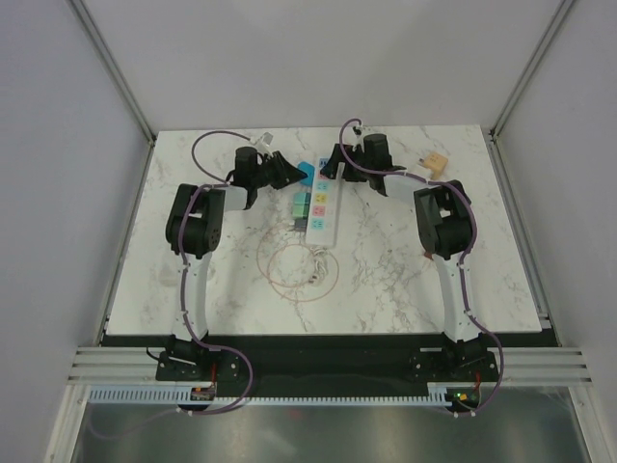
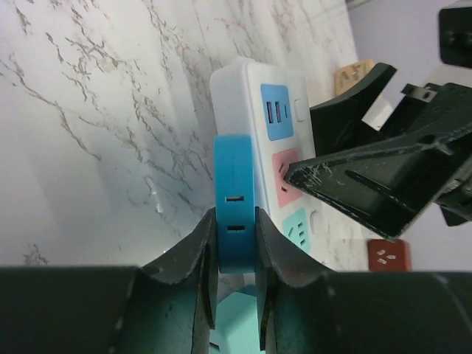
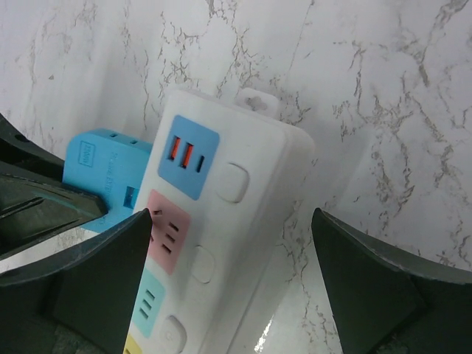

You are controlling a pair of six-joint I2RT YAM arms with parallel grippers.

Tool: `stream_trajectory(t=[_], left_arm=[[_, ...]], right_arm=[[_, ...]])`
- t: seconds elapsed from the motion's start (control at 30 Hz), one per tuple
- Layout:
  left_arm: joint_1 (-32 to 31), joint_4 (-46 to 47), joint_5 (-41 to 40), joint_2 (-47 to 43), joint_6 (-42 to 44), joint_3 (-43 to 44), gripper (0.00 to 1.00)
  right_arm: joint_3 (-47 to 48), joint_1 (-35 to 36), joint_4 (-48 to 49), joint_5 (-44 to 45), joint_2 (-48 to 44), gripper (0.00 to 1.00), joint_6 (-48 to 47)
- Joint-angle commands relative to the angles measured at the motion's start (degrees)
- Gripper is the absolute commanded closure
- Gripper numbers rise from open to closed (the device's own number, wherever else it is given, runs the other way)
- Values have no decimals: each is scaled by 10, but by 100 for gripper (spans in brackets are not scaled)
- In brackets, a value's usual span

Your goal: Pull the plug off the socket

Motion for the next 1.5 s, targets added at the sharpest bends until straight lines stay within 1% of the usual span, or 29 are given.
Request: stream_trajectory(t=[0.0,0.03,0.1,0.13,0.27,0.3,0.33,0.5,0.63,0.67,0.73,0.77,0.8,0.83,0.9,0.93,0.97,1.13,1.3,1.37,1.47], left_arm=[[17,178,59,-6,-106,-25,98],[23,221,61,-7,-117,-32,98],[29,257,62,-11,-145,-53,98],[30,260,63,-11,-145,-54,98],[31,275,68,-10,-156,-56,98],[31,280,68,-9,-159,-56,98],[31,284,72,-8,-162,-56,98],[31,292,75,-3,-170,-54,98],[30,295,79,-2,-172,-54,98],[31,295,78,-2,-171,-54,98],[31,294,79,-2,-171,-54,98],[31,294,79,-1,-171,-54,98],[31,294,77,-1,-171,-54,98],[32,295,76,-1,-172,-56,98],[36,303,66,-4,-173,-66,98],[39,314,63,-6,-175,-76,98],[42,321,59,-10,-180,-83,98],[56,348,55,-6,-198,-96,98],[61,377,35,-7,-213,-117,98],[62,379,26,-8,-218,-125,98],[63,397,15,-9,-226,-138,98]], right_arm=[[13,-6,21,-5,6,3,24],[11,-9,25,-6,6,3,30],[1,-15,47,-33,8,3,54],[-1,-16,58,-34,10,3,63],[-5,-18,116,-93,27,5,117],[-3,-18,145,-117,32,6,128],[-4,-18,162,-128,42,6,158],[-1,-18,245,-177,68,15,211],[-6,-18,275,-189,73,24,231],[-7,-18,278,-190,73,30,236],[-13,-20,302,-194,76,38,247],[-16,-22,313,-200,76,47,254],[-21,-24,339,-202,78,53,272],[-24,-28,352,-204,81,69,280],[-40,-39,378,-201,79,88,296],[-46,-43,383,-196,78,98,301],[-61,-47,401,-192,76,100,305],[-74,-69,422,-186,82,100,328],[-113,-75,438,-145,63,100,334],[-137,-76,470,-118,57,100,349],[-136,-77,492,-115,64,100,368]])
